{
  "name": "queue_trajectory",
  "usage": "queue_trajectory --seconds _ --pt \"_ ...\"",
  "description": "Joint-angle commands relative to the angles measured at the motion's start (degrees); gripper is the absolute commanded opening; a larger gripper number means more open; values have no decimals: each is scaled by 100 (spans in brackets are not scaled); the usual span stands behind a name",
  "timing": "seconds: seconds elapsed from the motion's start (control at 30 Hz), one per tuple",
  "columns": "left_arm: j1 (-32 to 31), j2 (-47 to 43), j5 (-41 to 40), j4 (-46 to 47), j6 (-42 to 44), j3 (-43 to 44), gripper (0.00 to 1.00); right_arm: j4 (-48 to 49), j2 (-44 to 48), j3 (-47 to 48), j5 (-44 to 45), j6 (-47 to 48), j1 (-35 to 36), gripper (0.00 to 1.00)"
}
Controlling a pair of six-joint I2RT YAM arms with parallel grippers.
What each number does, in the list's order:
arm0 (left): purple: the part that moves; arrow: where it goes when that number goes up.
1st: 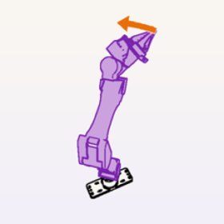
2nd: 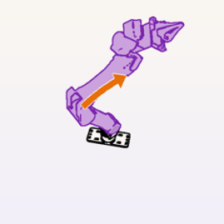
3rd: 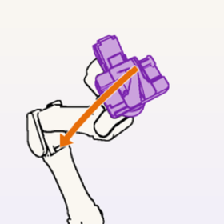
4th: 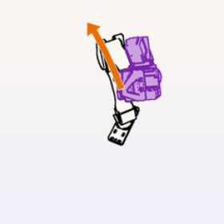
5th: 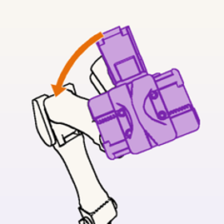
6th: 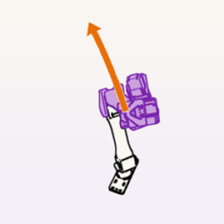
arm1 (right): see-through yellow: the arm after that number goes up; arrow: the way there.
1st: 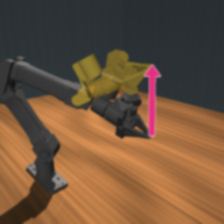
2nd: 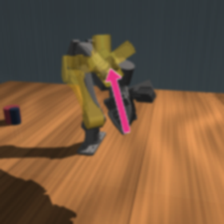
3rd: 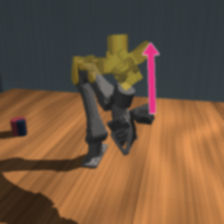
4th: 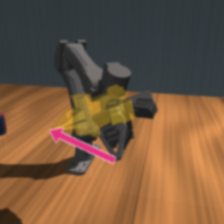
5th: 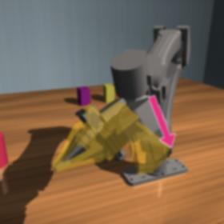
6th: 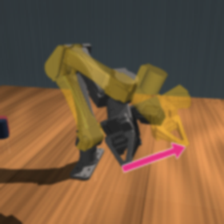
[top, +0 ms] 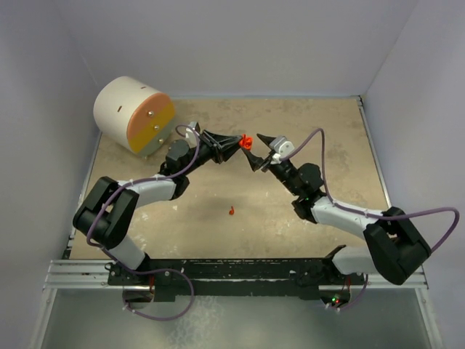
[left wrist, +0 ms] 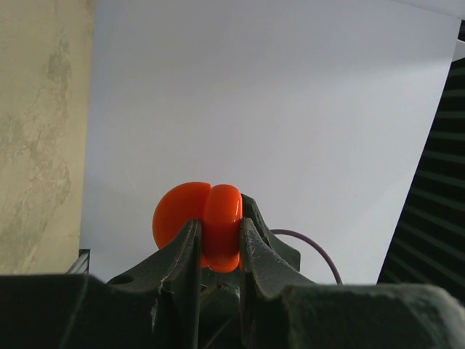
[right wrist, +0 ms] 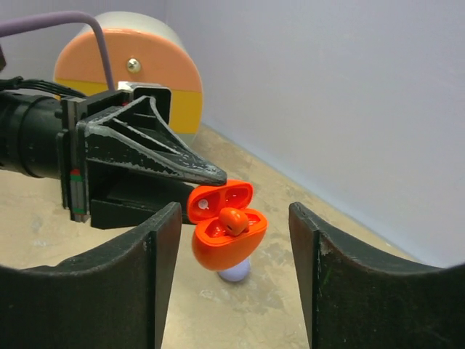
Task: Insert the wireless bluetooth earbuds into the charging case
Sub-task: Place the earbud in the charging case.
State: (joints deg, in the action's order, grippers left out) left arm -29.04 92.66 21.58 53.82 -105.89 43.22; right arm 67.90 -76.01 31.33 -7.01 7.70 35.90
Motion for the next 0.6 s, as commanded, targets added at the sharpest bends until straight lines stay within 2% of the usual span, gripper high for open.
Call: queue_trajectory --seconds 0.0,0.17,0.43,0.57 --pt "-32 -8 -82 390 1 246 0 63 415 -86 -7 -333 31 64" --pt "-32 0 -78 369 78 185 0 -118 1138 -142 610 -800 30 76" --pt "-32 -38 -118 195 369 99 0 -2829 1069 1143 2290 -1512 29 78" --pt "-32 -24 -120 108 441 143 0 -3281 1101 1220 2528 -1744 39 77"
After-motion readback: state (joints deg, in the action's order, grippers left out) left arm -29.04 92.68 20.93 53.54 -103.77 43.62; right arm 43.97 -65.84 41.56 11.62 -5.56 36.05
